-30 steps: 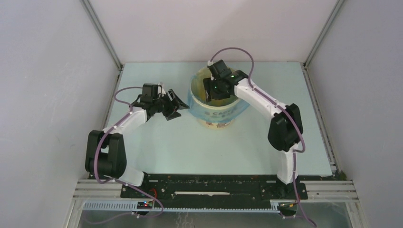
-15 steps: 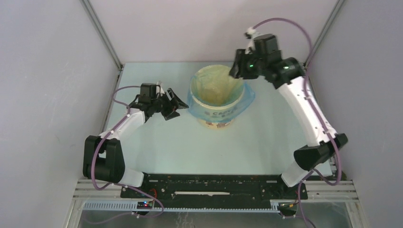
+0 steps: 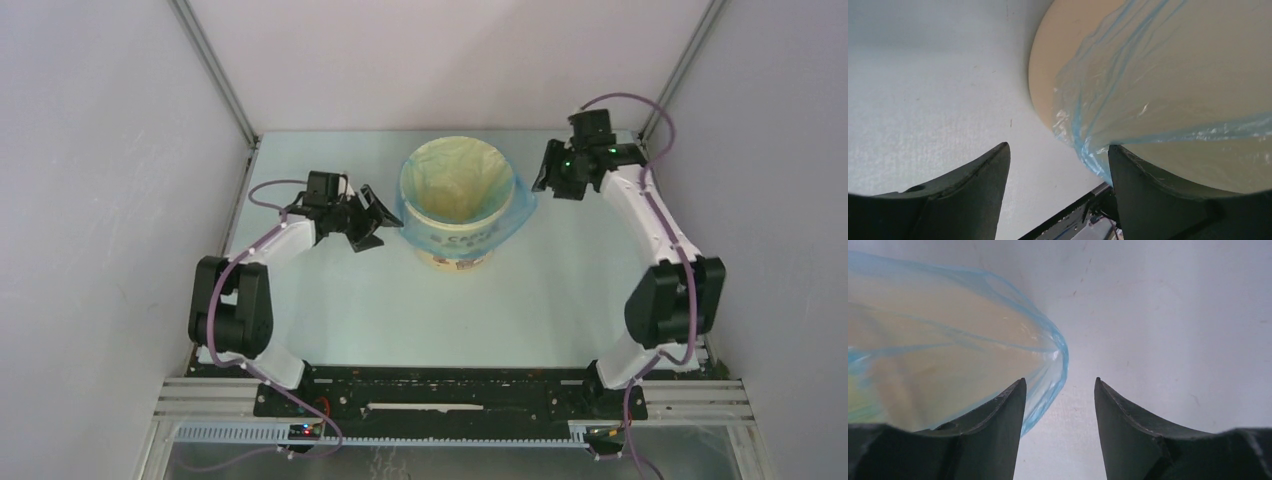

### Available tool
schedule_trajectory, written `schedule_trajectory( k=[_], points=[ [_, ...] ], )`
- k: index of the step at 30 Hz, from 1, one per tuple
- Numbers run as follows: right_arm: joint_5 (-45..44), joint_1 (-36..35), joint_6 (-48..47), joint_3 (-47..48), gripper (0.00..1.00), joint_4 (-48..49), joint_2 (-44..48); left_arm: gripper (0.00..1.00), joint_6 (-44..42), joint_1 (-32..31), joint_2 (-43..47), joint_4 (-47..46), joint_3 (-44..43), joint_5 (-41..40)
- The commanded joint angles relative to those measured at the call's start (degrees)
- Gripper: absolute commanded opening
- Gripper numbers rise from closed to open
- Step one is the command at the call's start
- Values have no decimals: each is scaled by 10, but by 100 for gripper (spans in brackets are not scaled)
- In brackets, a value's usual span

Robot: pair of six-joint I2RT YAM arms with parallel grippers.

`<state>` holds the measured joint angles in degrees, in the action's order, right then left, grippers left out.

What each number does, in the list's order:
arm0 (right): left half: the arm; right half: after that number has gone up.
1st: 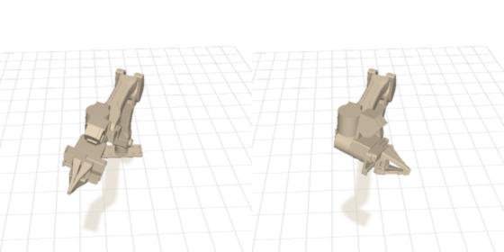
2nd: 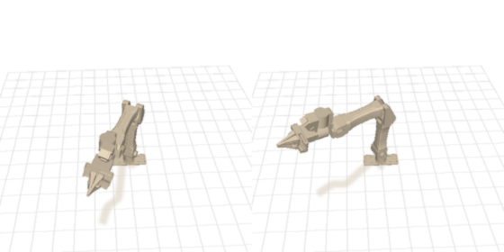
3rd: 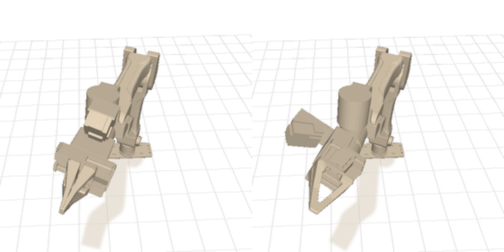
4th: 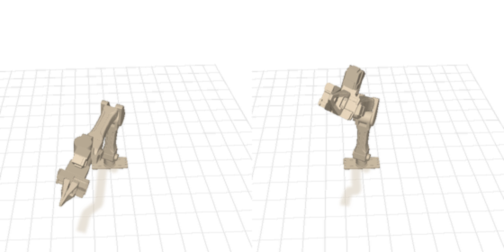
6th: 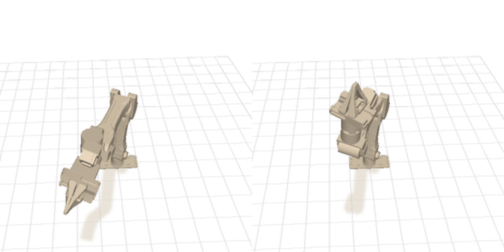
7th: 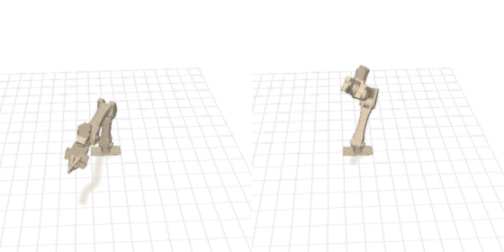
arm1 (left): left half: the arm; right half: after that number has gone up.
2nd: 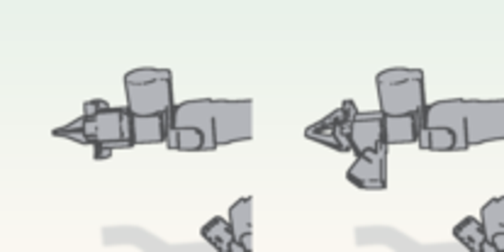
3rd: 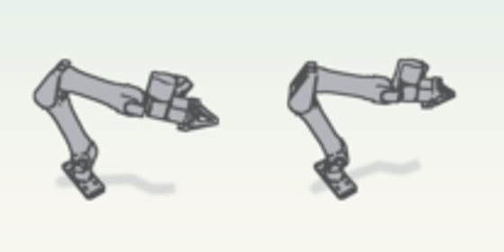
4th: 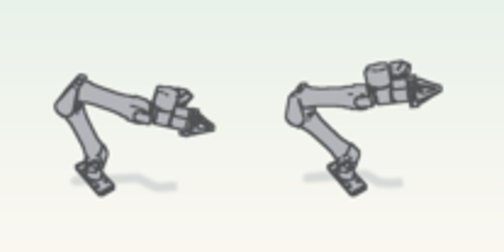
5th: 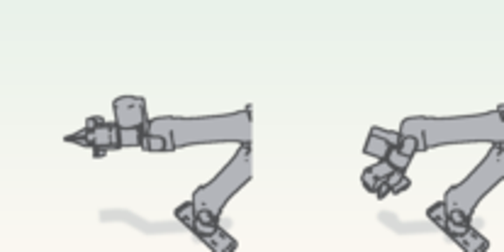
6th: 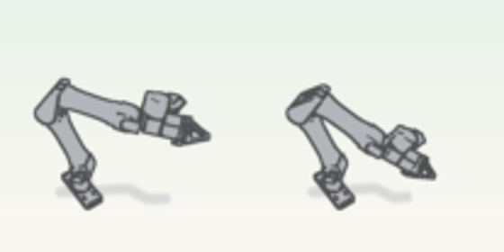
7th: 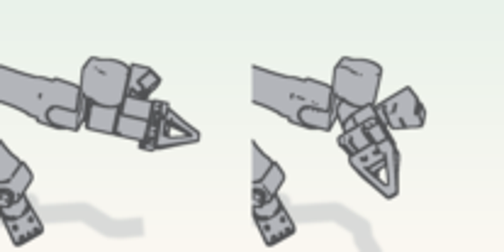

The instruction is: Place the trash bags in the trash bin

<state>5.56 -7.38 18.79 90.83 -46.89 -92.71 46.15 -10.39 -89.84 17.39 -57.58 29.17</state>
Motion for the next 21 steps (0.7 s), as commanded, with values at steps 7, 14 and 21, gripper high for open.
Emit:
schedule_trajectory(
  k=[7,14,21],
  points=[
    [43,-60,16,-15,67,102,-95,77,25,-45,-59,-20,-92,23],
    [67,-37,60,-45,68,106,-82,79,23,-44,-51,-24,-85,15],
    [-8,34,28,-45,71,15,10,92,-1,14,48,4,-17,-30]
  ],
)
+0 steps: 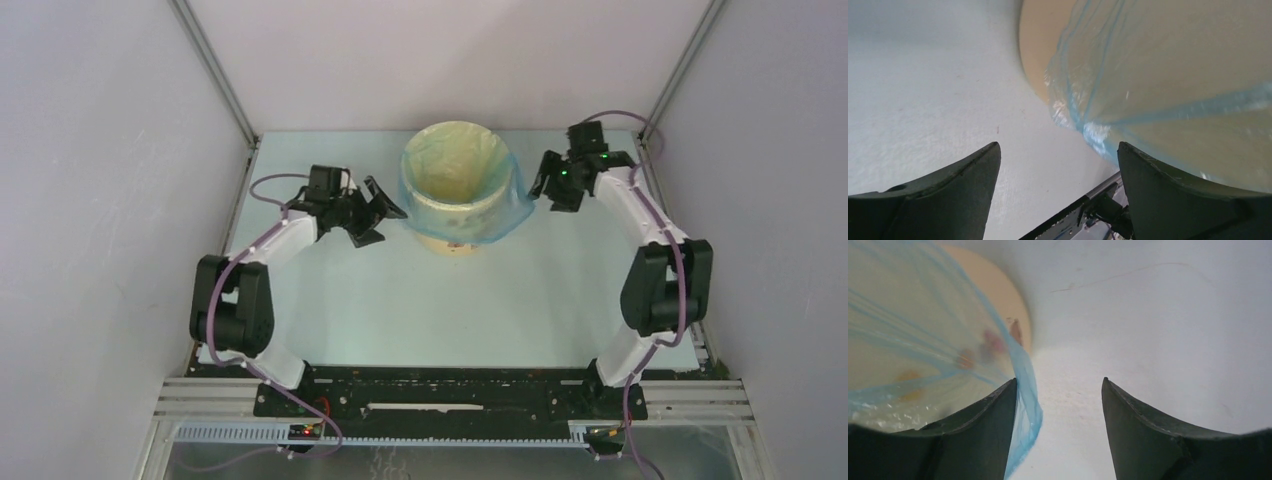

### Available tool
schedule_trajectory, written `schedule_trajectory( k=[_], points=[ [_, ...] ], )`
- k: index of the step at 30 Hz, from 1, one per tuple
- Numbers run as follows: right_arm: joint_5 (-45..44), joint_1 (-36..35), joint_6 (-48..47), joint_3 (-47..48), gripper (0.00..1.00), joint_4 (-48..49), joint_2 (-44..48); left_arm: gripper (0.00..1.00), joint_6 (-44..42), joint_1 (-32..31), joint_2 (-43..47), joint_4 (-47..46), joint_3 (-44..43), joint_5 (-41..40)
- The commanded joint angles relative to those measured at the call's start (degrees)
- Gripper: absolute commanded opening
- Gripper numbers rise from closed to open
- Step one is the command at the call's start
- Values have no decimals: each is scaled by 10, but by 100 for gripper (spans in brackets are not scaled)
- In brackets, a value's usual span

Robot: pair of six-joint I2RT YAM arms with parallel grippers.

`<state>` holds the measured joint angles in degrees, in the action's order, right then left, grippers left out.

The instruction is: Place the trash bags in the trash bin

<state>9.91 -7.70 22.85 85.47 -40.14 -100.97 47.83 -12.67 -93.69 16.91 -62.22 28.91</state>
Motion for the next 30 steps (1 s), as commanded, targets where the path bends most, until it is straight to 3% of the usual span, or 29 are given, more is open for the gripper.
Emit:
schedule_trajectory(
  k=[1,5,8,12,15,18,24,30],
  points=[
    [-62,44,-19,9,72,-65,110,92,-24,48,108,19,38,-34],
    [-80,48,-42,17,78,-115,179,94,-43,75,214,74,52,-84],
    [-70,33,-53,19,99,-140,242,95,-61,79,283,135,23,-121],
    [-28,16,-68,-2,100,-96,317,96,-71,78,348,172,-13,-144],
    [2,27,-63,56,100,-124,293,96,-56,77,380,175,-40,-119],
    [38,25,-53,108,100,-147,296,96,-46,76,433,130,-60,-94],
    [123,24,-20,154,100,-150,398,100,-79,76,517,72,-159,-121],
    [123,23,1,192,100,-177,475,100,-101,76,544,41,-245,-170]
  ],
)
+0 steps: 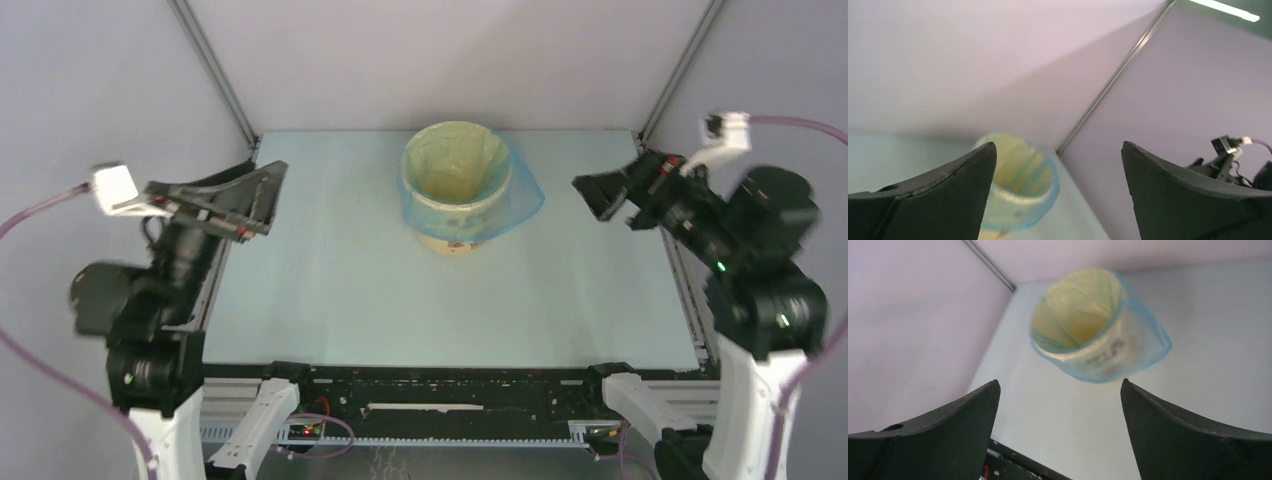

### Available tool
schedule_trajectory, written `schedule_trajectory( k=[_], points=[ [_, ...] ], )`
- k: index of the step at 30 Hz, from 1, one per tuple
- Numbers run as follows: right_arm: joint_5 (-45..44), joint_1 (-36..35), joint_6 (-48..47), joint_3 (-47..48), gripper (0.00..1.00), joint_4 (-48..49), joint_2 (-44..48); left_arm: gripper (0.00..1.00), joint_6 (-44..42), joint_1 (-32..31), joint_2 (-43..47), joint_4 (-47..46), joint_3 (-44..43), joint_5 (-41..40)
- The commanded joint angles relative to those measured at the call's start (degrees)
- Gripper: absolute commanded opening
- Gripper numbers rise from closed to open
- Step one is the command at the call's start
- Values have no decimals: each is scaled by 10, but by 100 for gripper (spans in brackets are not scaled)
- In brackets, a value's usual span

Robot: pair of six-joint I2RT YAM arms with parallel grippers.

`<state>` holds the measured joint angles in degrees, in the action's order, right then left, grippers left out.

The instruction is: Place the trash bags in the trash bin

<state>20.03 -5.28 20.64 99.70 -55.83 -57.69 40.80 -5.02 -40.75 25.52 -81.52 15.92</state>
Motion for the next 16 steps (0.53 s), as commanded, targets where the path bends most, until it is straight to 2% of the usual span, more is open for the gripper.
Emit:
schedule_trajectory(
  k=[1,10,16],
  points=[
    [20,-2,28,61,100,-30,46,100,-32,-1,18,-52,-62,-50],
    [2,-1,30,112,100,-38,72,100,-52,-1,21,-68,-122,-100],
    [-10,-1,26,82,100,-8,92,100,-37,-1,18,-70,-119,-99]
  ],
)
